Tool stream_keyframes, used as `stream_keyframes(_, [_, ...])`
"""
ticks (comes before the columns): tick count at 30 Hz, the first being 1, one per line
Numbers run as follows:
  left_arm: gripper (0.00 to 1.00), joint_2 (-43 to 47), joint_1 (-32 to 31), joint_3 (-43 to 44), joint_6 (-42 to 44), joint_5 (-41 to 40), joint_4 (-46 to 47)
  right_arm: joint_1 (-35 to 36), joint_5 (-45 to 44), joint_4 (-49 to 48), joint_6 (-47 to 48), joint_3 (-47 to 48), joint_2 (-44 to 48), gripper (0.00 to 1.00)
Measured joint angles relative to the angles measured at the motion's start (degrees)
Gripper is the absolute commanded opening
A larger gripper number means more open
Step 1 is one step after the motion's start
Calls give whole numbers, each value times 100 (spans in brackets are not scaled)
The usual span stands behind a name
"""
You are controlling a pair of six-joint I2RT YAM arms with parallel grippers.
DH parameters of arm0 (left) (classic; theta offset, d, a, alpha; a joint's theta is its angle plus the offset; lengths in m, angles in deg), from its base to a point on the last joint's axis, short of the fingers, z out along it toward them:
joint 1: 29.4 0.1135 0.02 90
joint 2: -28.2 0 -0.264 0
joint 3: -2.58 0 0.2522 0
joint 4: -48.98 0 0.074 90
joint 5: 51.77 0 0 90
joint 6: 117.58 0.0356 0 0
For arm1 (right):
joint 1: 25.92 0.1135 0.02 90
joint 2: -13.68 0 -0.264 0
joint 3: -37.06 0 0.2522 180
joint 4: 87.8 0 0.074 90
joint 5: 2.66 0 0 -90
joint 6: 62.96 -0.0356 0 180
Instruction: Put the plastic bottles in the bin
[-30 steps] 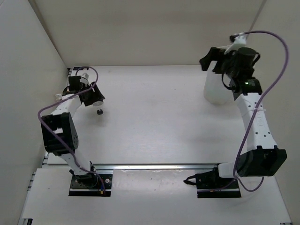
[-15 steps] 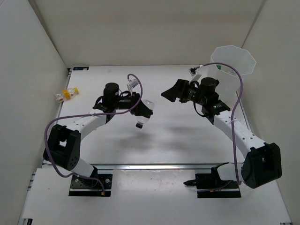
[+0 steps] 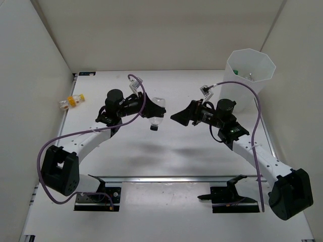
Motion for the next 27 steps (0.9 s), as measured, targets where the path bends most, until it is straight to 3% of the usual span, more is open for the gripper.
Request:
stream_keyframes(12, [0, -101, -411, -9, -1259, -531, 914, 577, 483, -780, 127, -35, -728, 99])
stream_keyframes(16, [0, -105, -575, -37, -1353, -835, 918, 713, 490, -981, 151, 76, -839, 94])
stream_keyframes(24, [1, -144, -870, -129, -1419, -1239, 1156, 848, 660, -1355, 42, 188, -1095, 63])
stream_keyframes(25, [8, -162, -872, -131, -1401, -1276, 1176, 850, 667, -1360, 44, 186, -1099, 59])
stream_keyframes(27, [17, -175, -883, -131, -1333, -1322, 1207, 866, 658, -1357, 39, 186, -1099, 41])
